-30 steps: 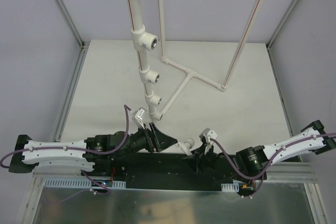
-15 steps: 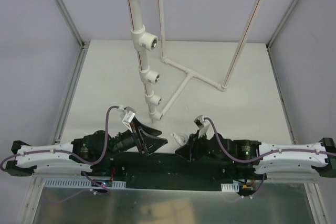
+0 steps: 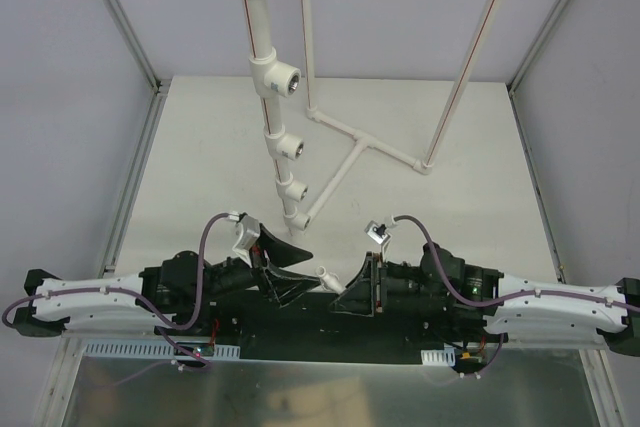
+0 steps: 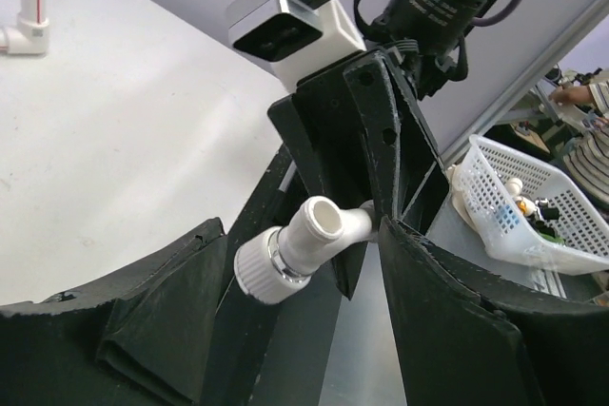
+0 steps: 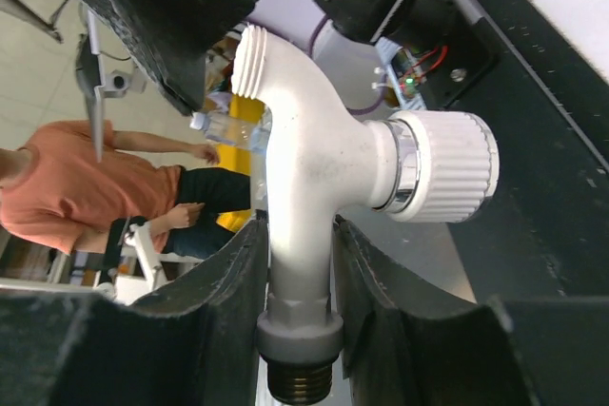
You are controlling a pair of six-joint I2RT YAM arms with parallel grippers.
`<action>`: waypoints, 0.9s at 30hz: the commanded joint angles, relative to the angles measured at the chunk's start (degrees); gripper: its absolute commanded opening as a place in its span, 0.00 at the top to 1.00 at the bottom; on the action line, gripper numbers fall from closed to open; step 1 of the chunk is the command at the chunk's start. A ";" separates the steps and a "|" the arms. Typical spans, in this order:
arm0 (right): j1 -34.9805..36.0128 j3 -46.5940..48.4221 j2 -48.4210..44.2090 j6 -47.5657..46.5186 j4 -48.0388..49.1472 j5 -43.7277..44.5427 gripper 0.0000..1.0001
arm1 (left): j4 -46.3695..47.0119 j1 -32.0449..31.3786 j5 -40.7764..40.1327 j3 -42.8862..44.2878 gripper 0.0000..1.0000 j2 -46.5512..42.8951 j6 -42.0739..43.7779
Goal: Install the water faucets
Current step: Pick up the water faucet from the center of the board.
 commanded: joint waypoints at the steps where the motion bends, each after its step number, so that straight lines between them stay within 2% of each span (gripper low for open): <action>1: -0.73 -0.46 1.14 4.82 13.62 -6.30 1.00 | 9.35 -0.37 5.30 -0.20 0.34 2.82 3.59; 9: -1.26 -1.61 2.55 7.55 18.38 -6.74 1.00 | 12.60 -0.37 8.56 -0.02 0.37 5.99 4.12; 19: -1.52 -2.13 4.48 10.36 21.72 -7.62 1.00 | 15.24 -0.37 8.74 0.59 0.48 8.88 3.42; 24: -1.70 -2.40 5.18 11.51 23.30 -7.80 1.00 | 15.95 -0.37 8.91 1.03 0.60 10.56 3.24; 27: -1.70 -2.57 5.27 11.77 23.57 -7.80 1.00 | 16.47 -0.37 8.65 1.03 0.74 11.08 2.72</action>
